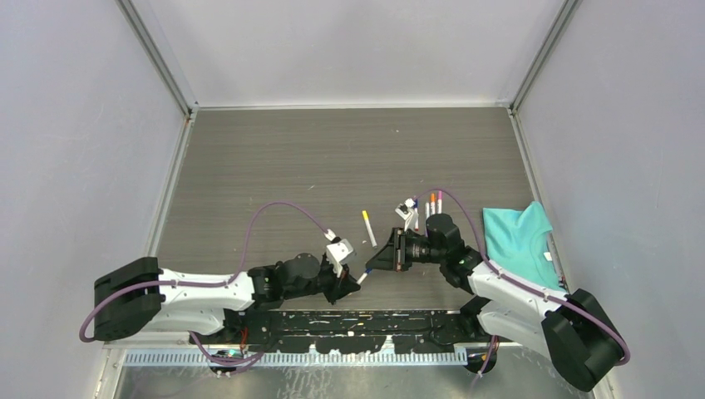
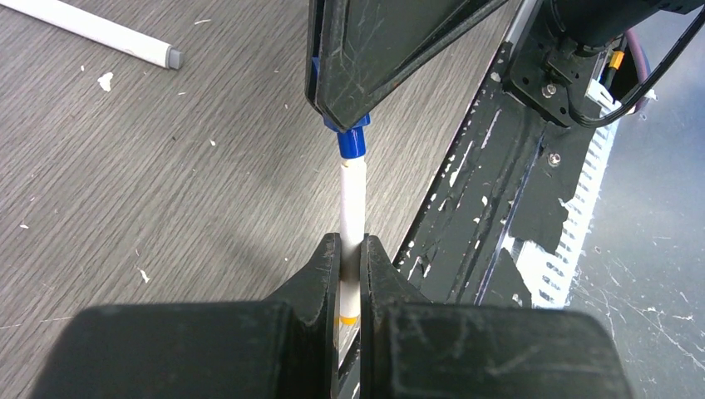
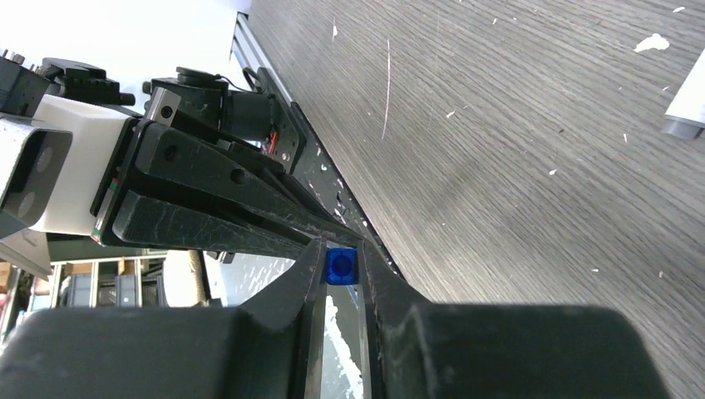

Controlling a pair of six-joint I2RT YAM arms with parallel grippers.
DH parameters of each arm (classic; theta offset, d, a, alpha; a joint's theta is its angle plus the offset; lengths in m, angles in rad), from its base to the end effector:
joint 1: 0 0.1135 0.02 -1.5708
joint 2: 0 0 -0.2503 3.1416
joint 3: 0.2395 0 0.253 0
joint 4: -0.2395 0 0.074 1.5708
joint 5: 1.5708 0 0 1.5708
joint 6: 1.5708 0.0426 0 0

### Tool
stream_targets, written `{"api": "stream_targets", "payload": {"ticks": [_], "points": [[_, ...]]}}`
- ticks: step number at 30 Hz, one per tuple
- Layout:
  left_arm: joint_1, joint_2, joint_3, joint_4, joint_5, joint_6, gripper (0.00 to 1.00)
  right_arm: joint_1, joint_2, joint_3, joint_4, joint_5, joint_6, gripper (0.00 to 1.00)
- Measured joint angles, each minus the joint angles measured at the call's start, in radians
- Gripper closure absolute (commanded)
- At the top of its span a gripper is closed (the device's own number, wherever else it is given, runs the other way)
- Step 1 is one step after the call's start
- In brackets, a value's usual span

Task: Insert the pens into the pen caps
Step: Press the pen cap onto the pen.

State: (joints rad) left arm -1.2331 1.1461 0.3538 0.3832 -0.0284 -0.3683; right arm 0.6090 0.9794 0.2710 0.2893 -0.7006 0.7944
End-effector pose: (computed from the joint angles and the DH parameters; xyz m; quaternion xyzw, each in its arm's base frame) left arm 0.0804 -0.2252 0.1623 0.3432 0.7622 -0.3856 0.3905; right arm 0.1512 0.1389 0.1636 -0.1131 0.8017 0.5500 0.2048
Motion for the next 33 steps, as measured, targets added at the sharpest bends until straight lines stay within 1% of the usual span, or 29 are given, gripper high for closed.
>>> {"api": "stream_targets", "payload": {"ticks": [11,16,33], "points": [[0.028,0.024,0.028,-0.042,0.043,-0.009,1.0,0.023,-0.002,0.0,0.002,0.035,0.001,0.99],[0.05,0.025,0.035,-0.056,0.076,-0.025,1.0,0.037,-0.013,0.0,-0.003,0.058,-0.026,0.99],[0.082,0.041,0.035,-0.093,0.187,-0.031,1.0,0.097,0.018,0.0,-0.007,0.068,-0.06,0.99]]}}
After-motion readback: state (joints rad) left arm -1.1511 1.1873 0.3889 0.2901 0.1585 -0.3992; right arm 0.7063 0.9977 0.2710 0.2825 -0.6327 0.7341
